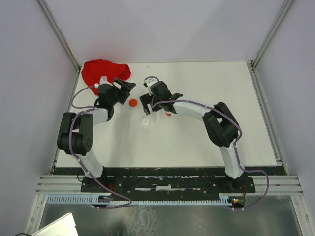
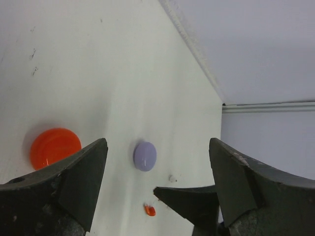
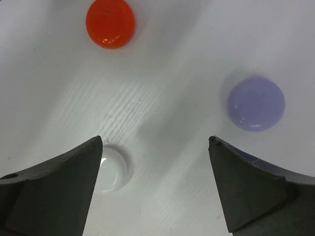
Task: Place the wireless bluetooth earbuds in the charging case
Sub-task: Pick up the charging case at the center of the board.
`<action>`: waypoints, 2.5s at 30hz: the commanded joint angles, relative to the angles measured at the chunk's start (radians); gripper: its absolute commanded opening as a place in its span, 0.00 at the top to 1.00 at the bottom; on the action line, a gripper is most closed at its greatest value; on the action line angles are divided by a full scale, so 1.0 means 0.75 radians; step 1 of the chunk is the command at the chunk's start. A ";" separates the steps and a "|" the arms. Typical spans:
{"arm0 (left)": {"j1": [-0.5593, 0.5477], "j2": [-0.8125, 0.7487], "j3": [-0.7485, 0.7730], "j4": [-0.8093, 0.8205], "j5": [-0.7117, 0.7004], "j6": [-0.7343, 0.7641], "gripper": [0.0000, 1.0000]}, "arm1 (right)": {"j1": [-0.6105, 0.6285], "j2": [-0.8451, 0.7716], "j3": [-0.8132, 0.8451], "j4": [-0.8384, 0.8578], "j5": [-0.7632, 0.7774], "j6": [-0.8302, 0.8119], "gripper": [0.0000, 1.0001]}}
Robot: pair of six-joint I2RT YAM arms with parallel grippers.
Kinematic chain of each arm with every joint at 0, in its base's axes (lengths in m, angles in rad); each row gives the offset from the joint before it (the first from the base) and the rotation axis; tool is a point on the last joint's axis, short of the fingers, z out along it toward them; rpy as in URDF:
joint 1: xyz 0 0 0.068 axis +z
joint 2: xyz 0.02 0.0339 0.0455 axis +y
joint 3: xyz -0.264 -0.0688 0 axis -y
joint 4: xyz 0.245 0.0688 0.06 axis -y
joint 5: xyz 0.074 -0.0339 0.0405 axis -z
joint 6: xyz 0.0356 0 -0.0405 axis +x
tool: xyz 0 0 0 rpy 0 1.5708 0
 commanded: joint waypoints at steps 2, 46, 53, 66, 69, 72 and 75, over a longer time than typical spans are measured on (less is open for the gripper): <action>0.053 -0.134 -0.143 0.191 0.023 -0.098 0.13 | 0.036 0.164 0.294 -0.082 -0.045 0.026 0.04; 0.423 -0.502 -0.614 0.256 0.004 -0.242 0.00 | 0.167 0.902 1.340 -0.431 0.286 0.137 0.34; 0.430 -0.481 -0.615 0.276 0.030 -0.252 0.00 | 0.167 0.892 1.324 -0.437 0.321 0.151 0.56; 0.431 -0.360 -0.540 0.383 0.293 -0.201 0.18 | 0.148 0.330 0.454 0.266 0.254 -0.063 0.78; 0.428 -0.303 -0.534 0.498 0.366 -0.245 0.27 | 0.133 0.208 0.303 0.369 0.186 -0.094 0.79; 0.412 -0.250 -0.507 0.558 0.445 -0.266 0.33 | 0.109 0.094 0.158 0.456 0.070 -0.118 0.79; 0.379 -0.197 -0.480 0.604 0.502 -0.287 0.38 | 0.073 -0.015 0.017 0.528 -0.058 -0.151 0.79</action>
